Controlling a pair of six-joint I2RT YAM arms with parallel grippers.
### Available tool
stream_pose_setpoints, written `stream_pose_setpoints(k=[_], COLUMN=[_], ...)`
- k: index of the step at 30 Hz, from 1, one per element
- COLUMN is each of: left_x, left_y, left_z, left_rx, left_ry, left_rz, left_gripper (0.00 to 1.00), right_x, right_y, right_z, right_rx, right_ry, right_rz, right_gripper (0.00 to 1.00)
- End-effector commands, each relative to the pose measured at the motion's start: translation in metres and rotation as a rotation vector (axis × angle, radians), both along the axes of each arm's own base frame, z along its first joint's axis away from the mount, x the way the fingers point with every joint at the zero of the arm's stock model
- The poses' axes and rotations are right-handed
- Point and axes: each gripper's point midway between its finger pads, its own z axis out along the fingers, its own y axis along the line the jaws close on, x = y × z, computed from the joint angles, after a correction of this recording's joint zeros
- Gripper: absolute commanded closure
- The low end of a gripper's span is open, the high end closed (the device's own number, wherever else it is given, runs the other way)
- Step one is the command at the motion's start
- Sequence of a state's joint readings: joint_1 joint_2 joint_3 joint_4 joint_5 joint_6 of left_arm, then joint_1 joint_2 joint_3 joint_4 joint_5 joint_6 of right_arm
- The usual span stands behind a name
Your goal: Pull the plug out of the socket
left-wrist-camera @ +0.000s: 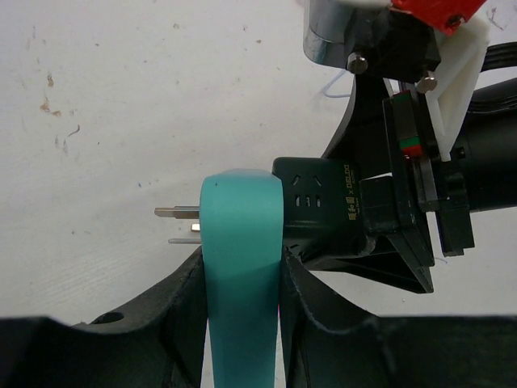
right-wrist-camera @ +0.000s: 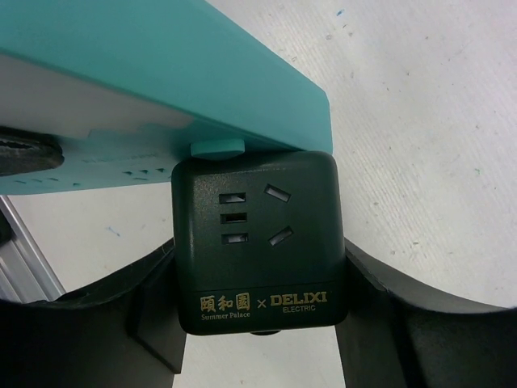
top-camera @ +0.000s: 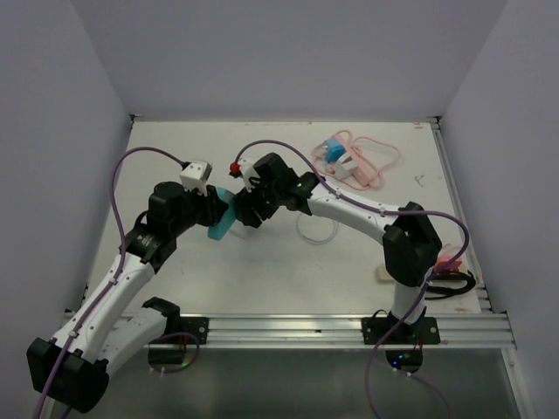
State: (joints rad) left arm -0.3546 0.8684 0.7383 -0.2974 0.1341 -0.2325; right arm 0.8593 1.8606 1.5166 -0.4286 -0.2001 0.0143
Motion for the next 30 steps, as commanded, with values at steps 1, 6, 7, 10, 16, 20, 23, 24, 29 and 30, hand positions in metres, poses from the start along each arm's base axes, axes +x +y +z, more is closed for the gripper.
stream_pose_setpoints(k=[1, 6, 7, 10, 16, 20, 23, 24, 29, 30], left_x=[0.017, 0.026, 0.028, 0.031, 0.033, 0.035, 0.037, 0.038, 0.043, 0.044], left_y=[0.008, 0.036, 0.042, 0.063, 0.090, 0.096, 0.097, 0.097, 0.087, 0.084], left_z=[0.025, 0.014, 0.011, -0.001, -0.011, -0.011, -0.001, 0.003, 0.029, 0.033], left_rx=[0.011, 0.094, 0.113, 0.182, 0.264, 0.281, 0.265, 0.257, 0.205, 0.189], left_ry=[-0.114, -0.098, -0.093, -0.071, -0.042, -0.041, -0.060, -0.070, -0.124, -0.134], left_rz=[0.053, 0.203, 0.230, 0.338, 0.473, 0.515, 0.533, 0.533, 0.499, 0.483], left_gripper=[1.00, 1.00, 1.00, 1.00, 1.00, 1.00, 1.00, 1.00, 1.00, 1.00], right_x=[0.004, -0.002, -0.004, -0.010, -0.023, -0.031, -0.034, -0.034, -0.030, -0.030], right_y=[-0.004, -0.016, -0.018, -0.026, -0.043, -0.050, -0.054, -0.056, -0.062, -0.062], right_z=[0.026, 0.023, 0.026, 0.025, 0.018, 0.018, 0.023, 0.028, 0.031, 0.030], right_rx=[0.022, 0.003, 0.005, -0.007, -0.036, -0.052, -0.049, -0.041, -0.029, -0.029], right_ry=[-0.063, -0.063, -0.066, -0.059, -0.034, -0.015, -0.017, -0.025, -0.019, -0.015], right_rz=[-0.023, -0.035, -0.035, -0.038, -0.037, -0.031, -0.034, -0.036, -0.049, -0.049], right_gripper=[0.90, 1.00, 1.00, 1.00, 1.00, 1.00, 1.00, 1.00, 1.00, 1.00])
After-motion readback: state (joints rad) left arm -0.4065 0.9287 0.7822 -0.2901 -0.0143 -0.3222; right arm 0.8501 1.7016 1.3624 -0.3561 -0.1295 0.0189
